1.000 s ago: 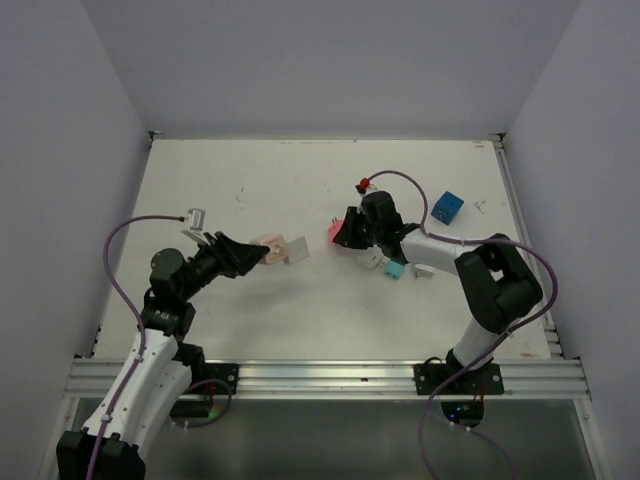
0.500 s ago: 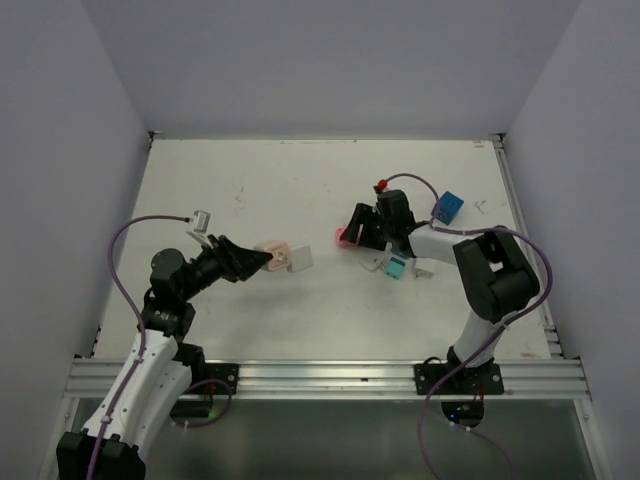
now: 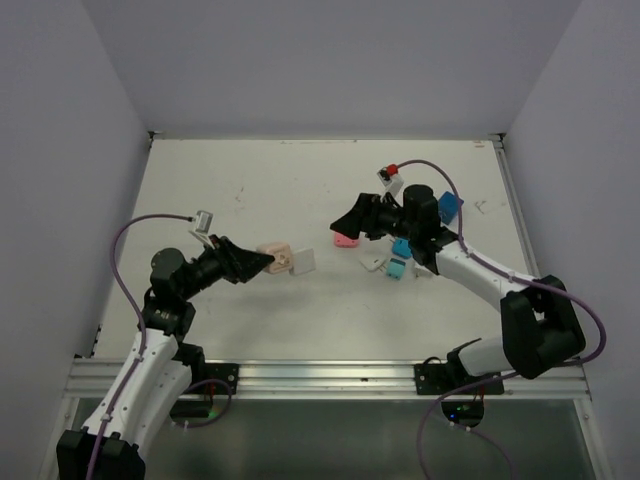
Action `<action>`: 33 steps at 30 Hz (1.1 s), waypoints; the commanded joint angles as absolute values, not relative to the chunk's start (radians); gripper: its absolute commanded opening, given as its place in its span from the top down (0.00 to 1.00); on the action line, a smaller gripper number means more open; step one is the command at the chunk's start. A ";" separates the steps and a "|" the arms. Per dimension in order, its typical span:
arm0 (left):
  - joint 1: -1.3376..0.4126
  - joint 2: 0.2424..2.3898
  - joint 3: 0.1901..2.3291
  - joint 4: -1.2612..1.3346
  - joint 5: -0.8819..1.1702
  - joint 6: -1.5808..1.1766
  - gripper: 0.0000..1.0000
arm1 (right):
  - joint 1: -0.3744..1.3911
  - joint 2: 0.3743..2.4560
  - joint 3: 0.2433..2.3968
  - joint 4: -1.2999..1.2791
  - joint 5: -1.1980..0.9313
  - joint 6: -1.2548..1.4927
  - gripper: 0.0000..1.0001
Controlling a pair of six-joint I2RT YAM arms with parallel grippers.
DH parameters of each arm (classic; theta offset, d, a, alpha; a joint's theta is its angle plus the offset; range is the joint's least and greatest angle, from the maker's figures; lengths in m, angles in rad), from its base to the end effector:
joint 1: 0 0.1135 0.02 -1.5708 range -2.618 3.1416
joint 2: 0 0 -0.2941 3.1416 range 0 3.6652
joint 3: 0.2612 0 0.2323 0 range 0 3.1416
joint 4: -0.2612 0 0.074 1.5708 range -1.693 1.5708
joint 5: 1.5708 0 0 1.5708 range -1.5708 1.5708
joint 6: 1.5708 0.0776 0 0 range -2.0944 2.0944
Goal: Pull the plug off the socket
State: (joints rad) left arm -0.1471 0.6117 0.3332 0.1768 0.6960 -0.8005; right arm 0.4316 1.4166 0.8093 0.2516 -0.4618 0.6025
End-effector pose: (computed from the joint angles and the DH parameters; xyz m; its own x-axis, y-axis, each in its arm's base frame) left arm 0.1355 -0.0704 0.2648 -0.6035 -0.4674 -0.6460 0.4456 0.4742 -0.7593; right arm 0.2833 0.1685 0.2753 -0.6878 0.2418 -0.6844 -0.4419 0.6086 0.6591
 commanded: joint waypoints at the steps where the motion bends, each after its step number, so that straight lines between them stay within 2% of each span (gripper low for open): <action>1: -0.146 0.615 0.383 0.328 0.761 -0.804 1.00 | 0.434 1.361 0.775 0.393 -0.736 0.568 0.12; 6: -0.146 0.640 0.385 0.417 0.819 -0.819 1.00 | 0.437 1.331 0.764 0.425 -0.931 0.526 0.07; 13: -0.146 0.672 0.410 0.477 0.847 -0.853 1.00 | 0.489 1.374 0.793 0.469 -1.012 0.531 0.06; 22: -0.146 0.695 0.407 0.552 0.857 -0.888 1.00 | 0.617 1.465 0.890 0.413 -1.023 0.468 0.15; 25: -0.147 0.698 0.397 0.568 0.874 -0.887 1.00 | 0.627 1.474 0.903 0.417 -1.032 0.465 0.23; 28: -0.147 0.699 0.379 0.591 0.894 -0.891 1.00 | 0.627 1.483 0.916 0.417 -1.049 0.465 0.35; 29: -0.147 0.698 0.376 0.598 0.899 -0.893 1.00 | 0.629 1.489 0.922 0.414 -1.058 0.463 0.43; 31: -0.147 0.698 0.368 0.610 0.902 -0.894 1.00 | 0.629 1.493 0.925 0.408 -1.061 0.456 0.53; 33: -0.147 0.703 0.367 0.615 0.903 -0.891 1.00 | 0.629 1.490 0.927 0.388 -1.058 0.443 0.72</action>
State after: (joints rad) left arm -0.1448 0.7048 0.3511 0.4980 0.8898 -0.8726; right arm 0.6193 1.4902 0.8764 0.3920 -1.0367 0.4755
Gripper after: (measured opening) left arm 0.613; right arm 0.405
